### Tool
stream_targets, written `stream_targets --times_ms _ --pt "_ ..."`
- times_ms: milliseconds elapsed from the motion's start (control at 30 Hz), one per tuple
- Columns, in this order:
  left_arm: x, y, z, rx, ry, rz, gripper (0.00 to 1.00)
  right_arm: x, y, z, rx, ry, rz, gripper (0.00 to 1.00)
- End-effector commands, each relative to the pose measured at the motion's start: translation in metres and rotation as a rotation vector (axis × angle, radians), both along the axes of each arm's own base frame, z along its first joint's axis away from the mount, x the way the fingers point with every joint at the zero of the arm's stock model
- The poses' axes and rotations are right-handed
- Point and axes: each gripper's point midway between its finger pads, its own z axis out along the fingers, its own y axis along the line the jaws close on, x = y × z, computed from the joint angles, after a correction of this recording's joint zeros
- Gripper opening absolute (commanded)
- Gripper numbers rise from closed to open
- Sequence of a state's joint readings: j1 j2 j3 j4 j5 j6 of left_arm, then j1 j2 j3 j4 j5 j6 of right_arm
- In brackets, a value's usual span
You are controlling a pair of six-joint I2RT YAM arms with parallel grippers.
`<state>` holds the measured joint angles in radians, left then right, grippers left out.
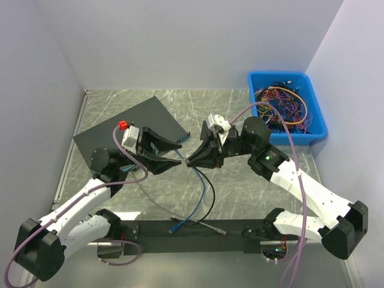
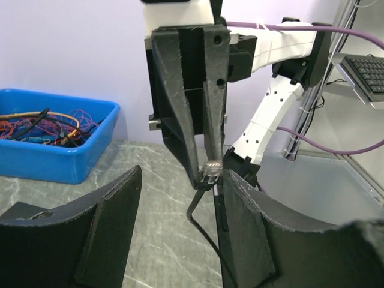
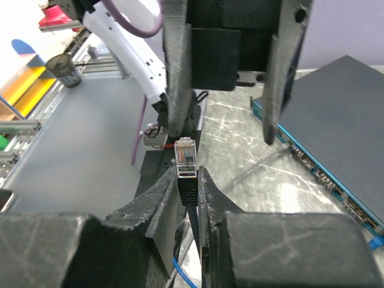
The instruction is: Insert the plug into the switch port
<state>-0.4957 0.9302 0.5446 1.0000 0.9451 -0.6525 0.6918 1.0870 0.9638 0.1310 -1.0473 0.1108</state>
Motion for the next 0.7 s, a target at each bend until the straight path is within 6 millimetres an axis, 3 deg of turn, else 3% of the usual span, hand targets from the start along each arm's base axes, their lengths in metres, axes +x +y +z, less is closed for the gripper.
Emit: stream_targets --times_ms 0,667 --pt "-0.006 0.001 0.010 -0.008 -0.073 0.004 0.63 -0.014 -0.002 0.034 0.076 -0.082 0.053 0.00" --pt "-0.033 0.000 -0.002 0.021 -0.172 -0.098 0.54 -0.011 0.014 0.036 0.094 -0.048 0.156 0.00"
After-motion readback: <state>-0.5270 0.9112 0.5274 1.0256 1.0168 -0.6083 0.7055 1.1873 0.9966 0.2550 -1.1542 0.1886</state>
